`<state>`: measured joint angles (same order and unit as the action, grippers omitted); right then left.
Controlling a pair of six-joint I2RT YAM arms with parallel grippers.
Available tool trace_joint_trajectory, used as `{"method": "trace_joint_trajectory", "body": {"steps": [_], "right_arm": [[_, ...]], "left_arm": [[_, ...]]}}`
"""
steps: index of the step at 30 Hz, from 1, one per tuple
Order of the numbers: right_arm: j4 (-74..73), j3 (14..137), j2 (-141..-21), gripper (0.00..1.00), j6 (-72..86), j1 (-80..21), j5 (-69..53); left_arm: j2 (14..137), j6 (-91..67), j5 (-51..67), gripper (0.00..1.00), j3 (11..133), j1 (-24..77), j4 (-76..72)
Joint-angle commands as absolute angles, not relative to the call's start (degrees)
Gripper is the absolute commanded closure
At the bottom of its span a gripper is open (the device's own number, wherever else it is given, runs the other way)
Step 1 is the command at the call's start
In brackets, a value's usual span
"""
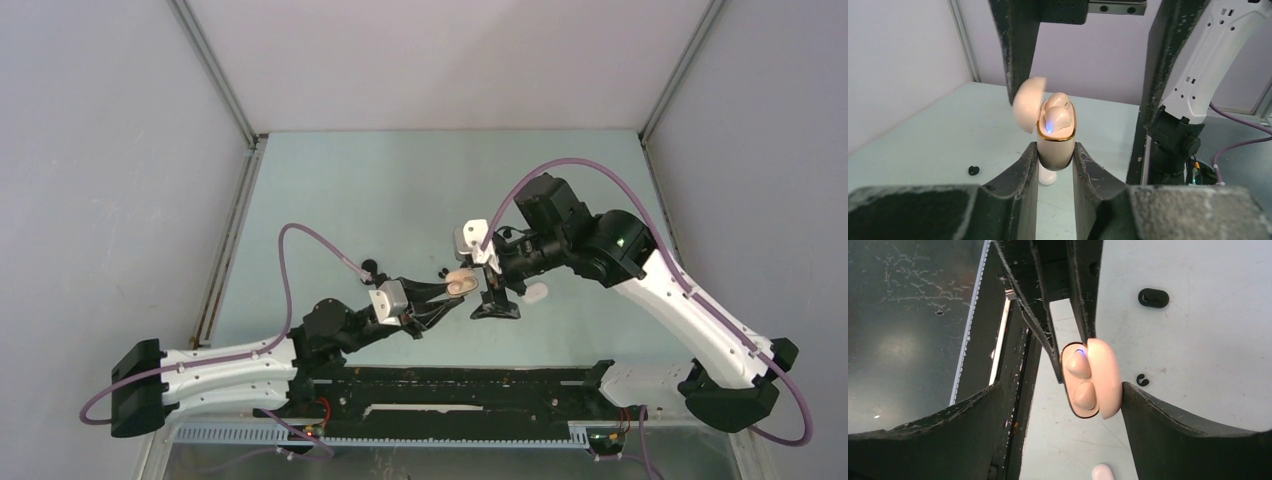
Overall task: Insert the wireless bluetooth earbuds into the charging case
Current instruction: Close the charging case, then place the charging case at the center of the board.
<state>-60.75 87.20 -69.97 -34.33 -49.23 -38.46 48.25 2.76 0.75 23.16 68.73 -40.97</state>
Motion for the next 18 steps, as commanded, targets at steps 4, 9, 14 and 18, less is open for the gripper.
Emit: {"method": "trace_joint_trajectory", "body": {"steps": [4, 9, 14, 18], "right_arm": [[-64.77, 90.73, -64.73, 0.13, -35.39, -50.36, -34.18], [-64.30, 91.20, -60.97, 0.11, -33.78, -46.56, -27.33], [-66.05, 87.76, -58.95, 0.07, -32.72, -32.34, -25.04], [-65.08, 80.54, -56.96, 0.07, -33.64, -18.19, -30.85]], "left_arm": [[50.52, 0.44, -4.09, 1.00, 23.67, 68.91, -43.84], [54.46, -3.31, -3.64, 1.00, 24.88, 68.91, -43.34], [60.11, -9.46, -4.93, 1.00, 28.04, 68.91, -40.67], [66.33, -14.71, -6.06, 0.97, 35.07, 68.91, -31.63]]}}
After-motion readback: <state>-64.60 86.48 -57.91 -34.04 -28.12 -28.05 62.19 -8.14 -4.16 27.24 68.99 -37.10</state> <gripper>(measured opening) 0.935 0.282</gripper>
